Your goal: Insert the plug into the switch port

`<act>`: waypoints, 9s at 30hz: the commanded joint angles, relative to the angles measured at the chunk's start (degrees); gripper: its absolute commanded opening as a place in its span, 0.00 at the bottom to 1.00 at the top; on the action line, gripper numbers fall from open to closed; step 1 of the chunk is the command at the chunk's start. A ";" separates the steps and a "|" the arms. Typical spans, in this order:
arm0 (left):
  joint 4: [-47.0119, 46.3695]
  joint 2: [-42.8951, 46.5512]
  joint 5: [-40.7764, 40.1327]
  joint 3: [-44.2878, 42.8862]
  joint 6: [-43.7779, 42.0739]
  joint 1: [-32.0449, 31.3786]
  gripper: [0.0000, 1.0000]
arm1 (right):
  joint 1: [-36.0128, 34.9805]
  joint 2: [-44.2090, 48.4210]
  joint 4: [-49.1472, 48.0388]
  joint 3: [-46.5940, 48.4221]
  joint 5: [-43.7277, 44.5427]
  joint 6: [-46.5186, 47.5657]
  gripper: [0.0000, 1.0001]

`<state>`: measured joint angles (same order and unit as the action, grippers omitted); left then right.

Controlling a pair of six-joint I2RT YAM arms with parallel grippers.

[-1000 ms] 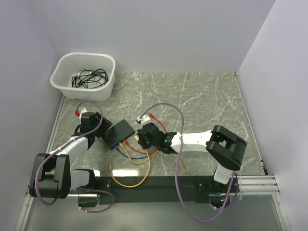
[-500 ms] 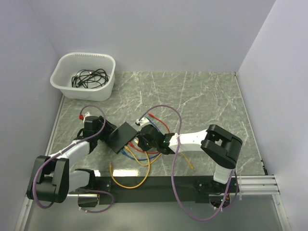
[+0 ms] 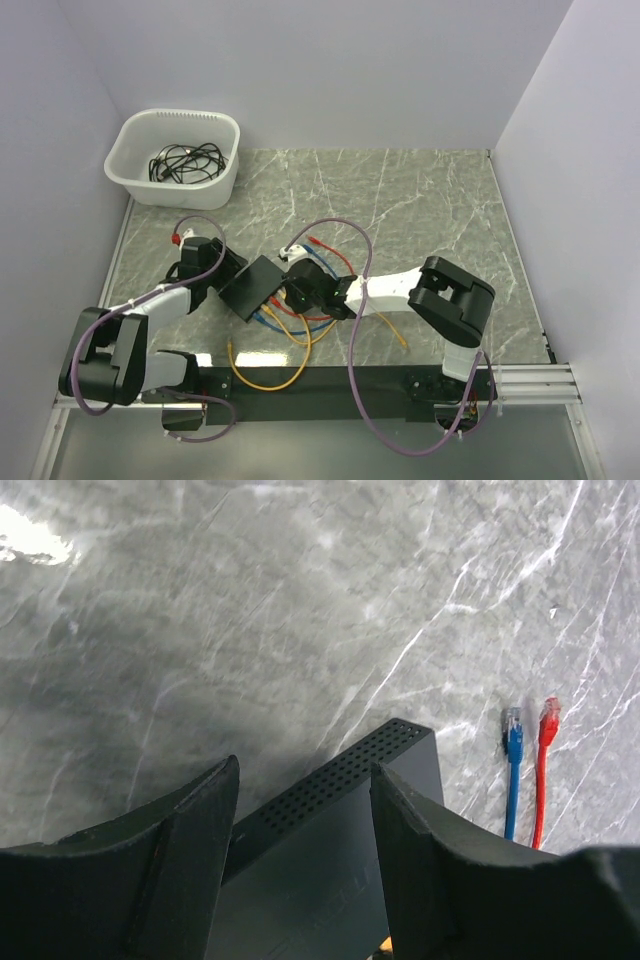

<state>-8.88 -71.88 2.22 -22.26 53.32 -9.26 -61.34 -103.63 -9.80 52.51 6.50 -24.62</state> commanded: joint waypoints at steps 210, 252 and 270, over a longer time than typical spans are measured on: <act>-22.23 -28.06 14.57 -6.66 -13.59 -12.80 0.55 | 18.46 -7.82 -12.47 11.21 -21.67 14.42 0.08; -2.45 -6.79 1.73 -7.53 -14.82 -10.78 0.55 | 6.67 -1.48 24.39 12.26 14.07 14.51 0.43; -4.39 -6.08 4.90 -5.95 -14.56 -8.67 0.55 | 7.11 -7.02 24.66 14.20 13.89 15.31 0.34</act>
<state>-11.33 -79.42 5.41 -28.58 38.65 -18.44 -54.72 -108.27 14.04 65.95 20.34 -9.52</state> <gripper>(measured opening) 0.551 0.348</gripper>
